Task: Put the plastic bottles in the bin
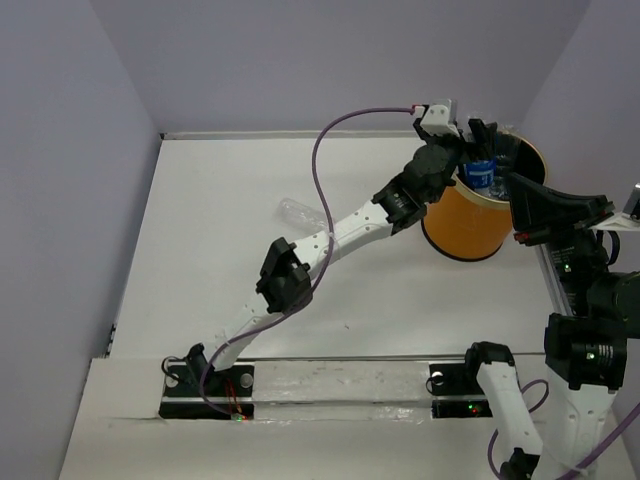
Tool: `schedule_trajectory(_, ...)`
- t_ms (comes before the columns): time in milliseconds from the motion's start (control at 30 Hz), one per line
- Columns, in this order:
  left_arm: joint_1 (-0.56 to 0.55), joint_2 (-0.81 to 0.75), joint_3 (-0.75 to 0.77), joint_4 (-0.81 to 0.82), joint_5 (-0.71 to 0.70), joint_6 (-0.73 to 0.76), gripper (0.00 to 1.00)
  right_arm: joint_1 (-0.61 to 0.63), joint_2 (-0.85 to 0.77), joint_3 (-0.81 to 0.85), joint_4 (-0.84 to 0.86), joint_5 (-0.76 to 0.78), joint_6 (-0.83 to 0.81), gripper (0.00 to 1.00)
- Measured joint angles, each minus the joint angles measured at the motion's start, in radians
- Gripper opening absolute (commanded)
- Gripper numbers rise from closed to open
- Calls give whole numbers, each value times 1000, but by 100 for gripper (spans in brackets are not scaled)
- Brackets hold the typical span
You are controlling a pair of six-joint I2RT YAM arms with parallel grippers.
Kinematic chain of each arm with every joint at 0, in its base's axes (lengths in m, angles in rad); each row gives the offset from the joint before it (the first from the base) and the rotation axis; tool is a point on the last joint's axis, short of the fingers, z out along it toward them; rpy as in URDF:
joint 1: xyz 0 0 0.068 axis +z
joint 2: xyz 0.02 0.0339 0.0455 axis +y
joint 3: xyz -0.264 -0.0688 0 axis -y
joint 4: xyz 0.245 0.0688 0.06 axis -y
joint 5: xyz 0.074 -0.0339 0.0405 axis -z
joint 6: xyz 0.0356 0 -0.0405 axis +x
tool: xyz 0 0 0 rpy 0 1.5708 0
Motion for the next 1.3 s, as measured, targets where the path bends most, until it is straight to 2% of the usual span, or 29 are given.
schedule_trajectory(233,-14,-5,-50,37,2,93,99,0,10,-6,-6,-24,-5,0)
schedule_trajectory(333,-7,-70,-80,35,17,149,99,0,24,-9,-4,-36,-8,3)
schedule_trajectory(433,-1,-221,-173,24,12,225,99,0,51,-13,5,-74,-11,7)
schedule_trajectory(567,22,-560,-422,12,-29,264,99,0,107,-52,33,-147,-6,18)
schedule_trajectory(667,78,-920,-724,0,-59,206,99,14,187,-100,105,-219,13,23)
schedule_trajectory(733,123,-1107,-867,-7,-76,151,99,87,291,-107,122,-227,9,28)
schedule_trajectory(800,153,-1236,-1018,-35,-103,106,99,187,383,-94,105,-182,-45,39)
schedule_trajectory(833,158,-1321,-1099,-41,-114,92,99,281,452,-85,82,-155,-70,44)
schedule_trajectory(933,156,-1503,-1324,-125,-155,45,99,506,636,-6,-21,-80,-183,73)
schedule_trajectory(967,157,-1540,-1395,-177,-172,27,99,543,682,20,-45,-66,-210,78)
schedule_trajectory(1100,163,-1635,-1591,-378,-199,-30,99,657,899,175,-142,-10,-343,91)
schedule_trajectory(1167,164,-1669,-1663,-478,-200,-58,99,703,1041,317,-216,34,-434,97)
schedule_trajectory(1300,170,-1794,-1733,-599,-204,-89,99,806,1344,587,-307,155,-624,99)
